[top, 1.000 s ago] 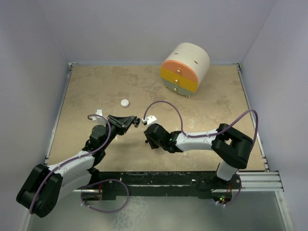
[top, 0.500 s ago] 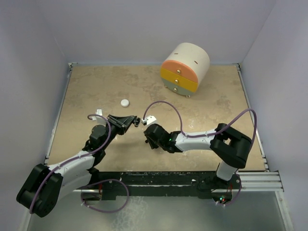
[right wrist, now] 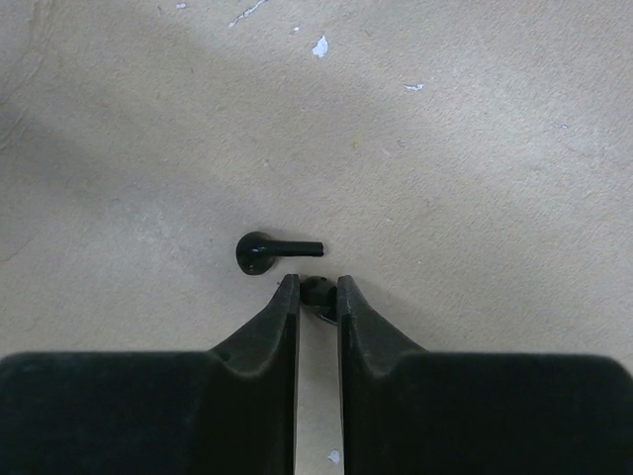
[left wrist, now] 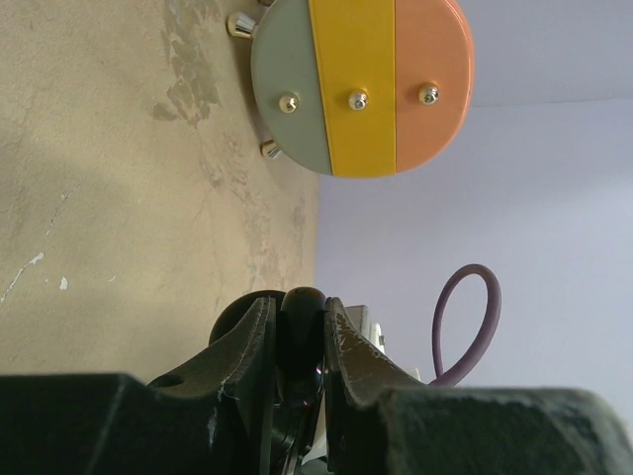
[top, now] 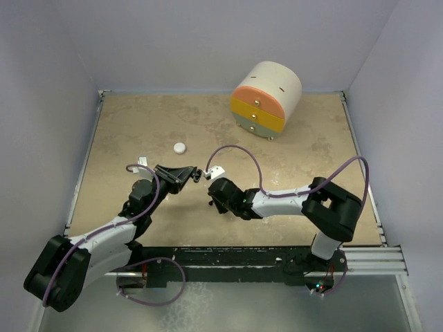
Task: Insert the wireless bluetooth earbuds into the charging case
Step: Pick up the earbud from the center of the board.
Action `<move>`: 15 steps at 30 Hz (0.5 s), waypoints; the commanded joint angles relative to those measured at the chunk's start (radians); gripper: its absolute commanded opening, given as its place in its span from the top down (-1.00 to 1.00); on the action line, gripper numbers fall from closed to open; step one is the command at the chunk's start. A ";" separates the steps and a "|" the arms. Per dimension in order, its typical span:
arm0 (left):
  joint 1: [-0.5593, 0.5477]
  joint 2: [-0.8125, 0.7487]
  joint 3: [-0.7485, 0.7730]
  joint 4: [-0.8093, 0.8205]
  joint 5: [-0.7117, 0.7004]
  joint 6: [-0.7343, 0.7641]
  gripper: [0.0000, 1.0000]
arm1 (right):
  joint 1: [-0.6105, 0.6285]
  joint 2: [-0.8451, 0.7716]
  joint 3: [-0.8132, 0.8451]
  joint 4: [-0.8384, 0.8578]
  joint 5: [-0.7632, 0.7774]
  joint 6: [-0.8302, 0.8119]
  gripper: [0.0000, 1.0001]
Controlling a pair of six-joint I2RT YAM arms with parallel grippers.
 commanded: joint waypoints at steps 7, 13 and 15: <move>-0.002 0.036 0.001 0.107 0.006 -0.037 1.00 | -0.052 -0.280 0.055 0.023 0.043 0.007 1.00; -0.004 0.124 0.015 0.272 0.007 -0.147 1.00 | -0.177 -0.513 -0.027 0.243 -0.099 0.048 1.00; -0.005 0.162 0.026 0.325 0.002 -0.180 1.00 | -0.195 -0.549 -0.042 0.302 -0.106 0.067 1.00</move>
